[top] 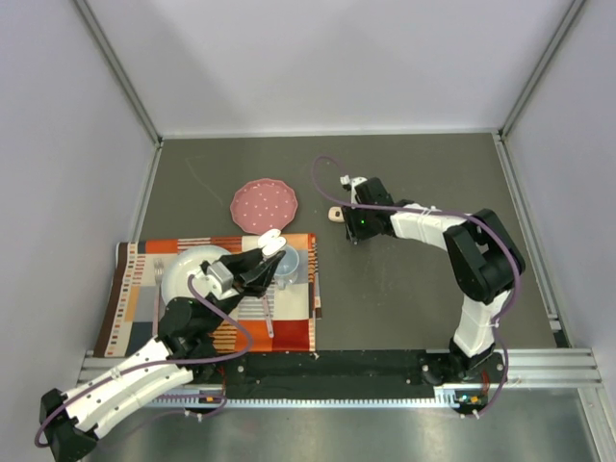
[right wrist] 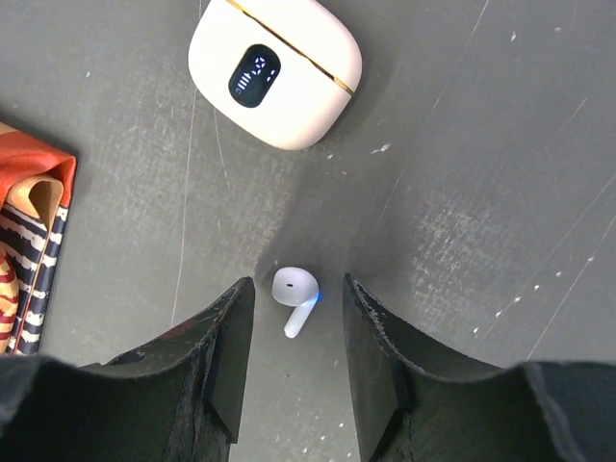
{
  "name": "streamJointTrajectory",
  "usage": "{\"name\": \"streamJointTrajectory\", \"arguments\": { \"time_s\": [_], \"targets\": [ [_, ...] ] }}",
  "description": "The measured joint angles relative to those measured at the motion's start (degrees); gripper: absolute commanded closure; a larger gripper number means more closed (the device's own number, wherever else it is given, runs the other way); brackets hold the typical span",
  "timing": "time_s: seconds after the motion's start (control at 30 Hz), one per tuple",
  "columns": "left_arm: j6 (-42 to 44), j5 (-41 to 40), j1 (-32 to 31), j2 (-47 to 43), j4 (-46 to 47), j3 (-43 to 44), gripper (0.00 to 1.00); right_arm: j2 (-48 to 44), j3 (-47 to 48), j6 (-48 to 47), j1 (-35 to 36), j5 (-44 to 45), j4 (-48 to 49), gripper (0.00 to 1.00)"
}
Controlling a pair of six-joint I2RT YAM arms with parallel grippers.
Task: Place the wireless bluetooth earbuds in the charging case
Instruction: Pick up the right earbud from the center of the board.
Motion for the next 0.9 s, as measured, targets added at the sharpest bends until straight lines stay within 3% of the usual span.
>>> {"name": "streamJointTrajectory", "arguments": {
  "time_s": [0.9],
  "targets": [
    [0.02, -0.26, 0.0, 0.0, 0.04, 0.0, 1.0, 1.16, 1.44, -0.5, 1.38, 4.07, -1.09, 0.71]
  ]
}}
